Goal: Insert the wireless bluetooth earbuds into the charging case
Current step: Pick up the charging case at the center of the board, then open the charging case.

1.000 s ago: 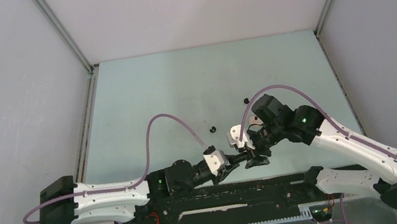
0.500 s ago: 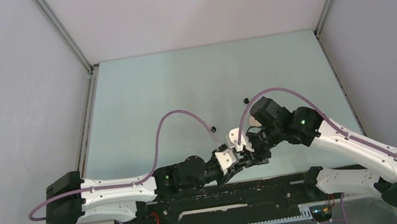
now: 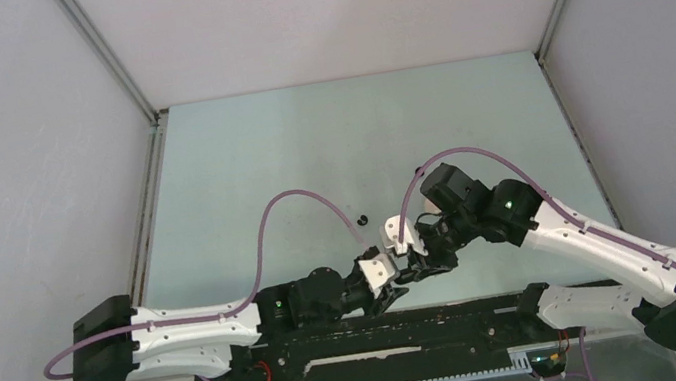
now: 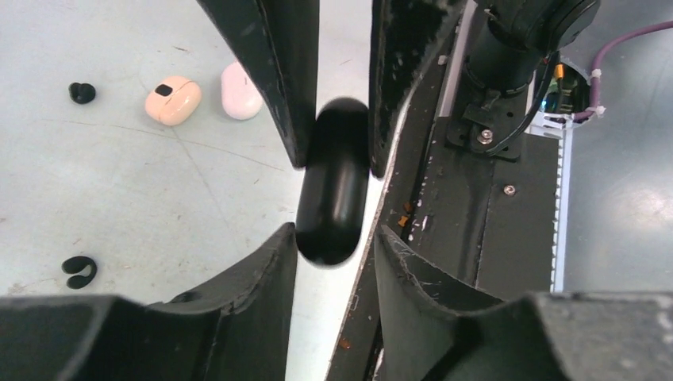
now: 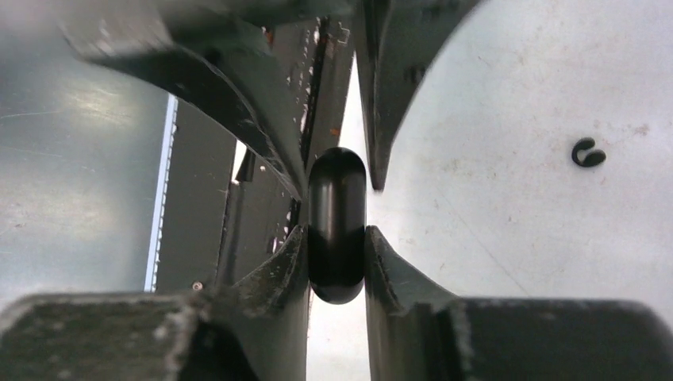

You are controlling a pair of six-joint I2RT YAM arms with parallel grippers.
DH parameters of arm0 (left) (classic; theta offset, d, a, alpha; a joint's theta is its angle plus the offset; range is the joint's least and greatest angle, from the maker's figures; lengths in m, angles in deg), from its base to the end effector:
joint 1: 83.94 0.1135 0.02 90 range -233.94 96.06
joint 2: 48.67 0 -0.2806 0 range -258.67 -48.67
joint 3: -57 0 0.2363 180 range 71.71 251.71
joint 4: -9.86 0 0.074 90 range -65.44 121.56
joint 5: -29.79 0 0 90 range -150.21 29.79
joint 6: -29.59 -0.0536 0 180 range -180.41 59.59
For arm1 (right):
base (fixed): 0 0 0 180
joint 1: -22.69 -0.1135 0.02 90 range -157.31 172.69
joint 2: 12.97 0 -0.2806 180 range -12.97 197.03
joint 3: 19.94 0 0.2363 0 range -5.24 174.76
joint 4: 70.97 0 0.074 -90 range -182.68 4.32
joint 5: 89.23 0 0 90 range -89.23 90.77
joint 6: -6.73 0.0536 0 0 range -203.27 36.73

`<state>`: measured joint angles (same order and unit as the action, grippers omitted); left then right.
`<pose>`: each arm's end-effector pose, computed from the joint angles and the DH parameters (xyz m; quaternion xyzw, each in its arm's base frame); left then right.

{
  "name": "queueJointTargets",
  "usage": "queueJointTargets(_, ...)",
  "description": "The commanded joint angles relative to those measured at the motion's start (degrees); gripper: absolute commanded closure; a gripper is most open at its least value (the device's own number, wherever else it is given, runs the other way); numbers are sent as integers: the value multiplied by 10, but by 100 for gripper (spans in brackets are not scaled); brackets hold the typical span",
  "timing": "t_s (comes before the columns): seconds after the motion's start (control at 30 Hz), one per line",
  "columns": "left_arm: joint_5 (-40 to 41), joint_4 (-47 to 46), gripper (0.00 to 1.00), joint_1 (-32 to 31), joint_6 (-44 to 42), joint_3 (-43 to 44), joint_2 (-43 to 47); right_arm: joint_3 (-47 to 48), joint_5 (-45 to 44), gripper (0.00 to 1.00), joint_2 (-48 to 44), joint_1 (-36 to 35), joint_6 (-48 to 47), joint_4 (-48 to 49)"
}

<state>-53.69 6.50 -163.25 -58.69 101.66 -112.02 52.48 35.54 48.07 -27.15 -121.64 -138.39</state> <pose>0.0506 -0.2354 0.2549 0.4705 0.6403 -0.3590 0.4897 0.0938 0.1586 0.3077 -0.6979 0.5947 0.3122 0.2487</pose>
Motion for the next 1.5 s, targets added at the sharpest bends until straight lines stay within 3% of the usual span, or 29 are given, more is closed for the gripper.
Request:
queueJointTargets(0.0,30,-104,49,1,7,-33,39,14,0,80,1,25,13,0)
queueJointTargets(0.13,24,-236,32,1,-5,-113,58,14,73,81,-15,80,13,2)
queueJointTargets(0.2,4,-301,30,5,-9,-149,58,14,92,81,-23,93,9,-1)
queueJointTargets(0.43,-77,-415,30,36,2,-168,8,14,173,81,-32,125,17,4)
queueJointTargets(0.57,-132,-503,36,69,39,-169,-36,14,188,80,-23,125,19,2)
queueJointTargets(0.9,-173,-547,48,82,48,-146,-94,14,174,80,-20,126,34,14)
queueJointTargets(1.17,-168,-578,49,91,71,-149,-106,14,158,79,-15,123,42,19)
queueJointTargets(1.47,-180,-606,58,98,85,-147,-126,14,153,78,-13,114,43,18)
